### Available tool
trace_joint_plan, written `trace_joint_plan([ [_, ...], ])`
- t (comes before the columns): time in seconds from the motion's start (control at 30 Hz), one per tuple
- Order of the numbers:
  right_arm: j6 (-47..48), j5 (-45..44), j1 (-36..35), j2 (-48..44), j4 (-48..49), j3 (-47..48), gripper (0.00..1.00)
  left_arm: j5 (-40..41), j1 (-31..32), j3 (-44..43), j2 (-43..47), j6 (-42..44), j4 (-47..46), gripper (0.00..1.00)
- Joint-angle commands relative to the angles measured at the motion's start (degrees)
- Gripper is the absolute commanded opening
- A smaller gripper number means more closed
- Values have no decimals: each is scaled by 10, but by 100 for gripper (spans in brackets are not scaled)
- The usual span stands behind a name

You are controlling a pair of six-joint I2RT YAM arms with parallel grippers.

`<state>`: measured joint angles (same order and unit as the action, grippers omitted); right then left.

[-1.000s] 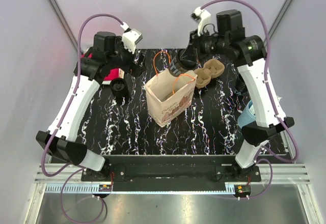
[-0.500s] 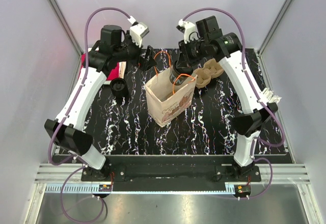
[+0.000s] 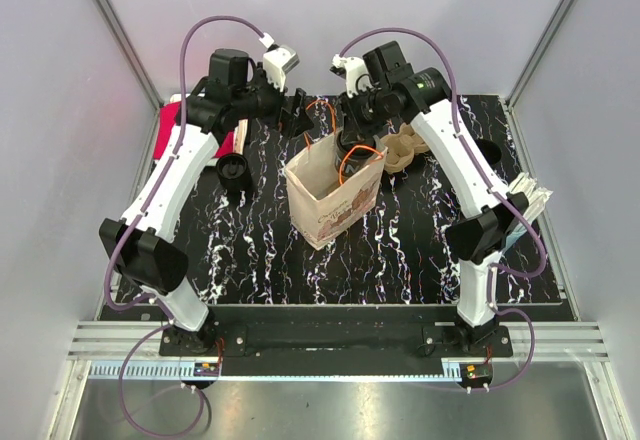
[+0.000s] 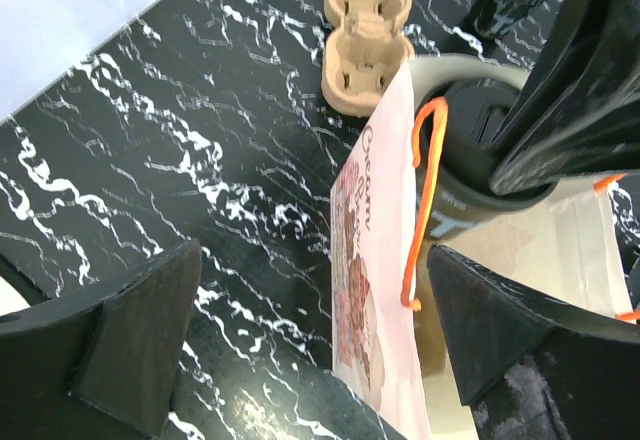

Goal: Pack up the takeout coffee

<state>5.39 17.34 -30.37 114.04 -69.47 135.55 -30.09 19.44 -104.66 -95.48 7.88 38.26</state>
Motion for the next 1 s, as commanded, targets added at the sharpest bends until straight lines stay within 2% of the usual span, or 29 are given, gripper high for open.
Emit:
trace_joint_plan([
  [0.0,18,-20,-14,4,-7,16,0,-16,1,-12,7,-10,-56,99],
  [0.33,37,-27,-25,-23,54,-49,0,-9,1,7,6,-17,-66,97],
  [0.7,53,-30,-28,-53,123,-144,0,-13,0,11,1,-23,-69,74],
  [0.97,57,-27,-28,-59,148,-179,0,-12,0,12,1,-23,-71,66],
])
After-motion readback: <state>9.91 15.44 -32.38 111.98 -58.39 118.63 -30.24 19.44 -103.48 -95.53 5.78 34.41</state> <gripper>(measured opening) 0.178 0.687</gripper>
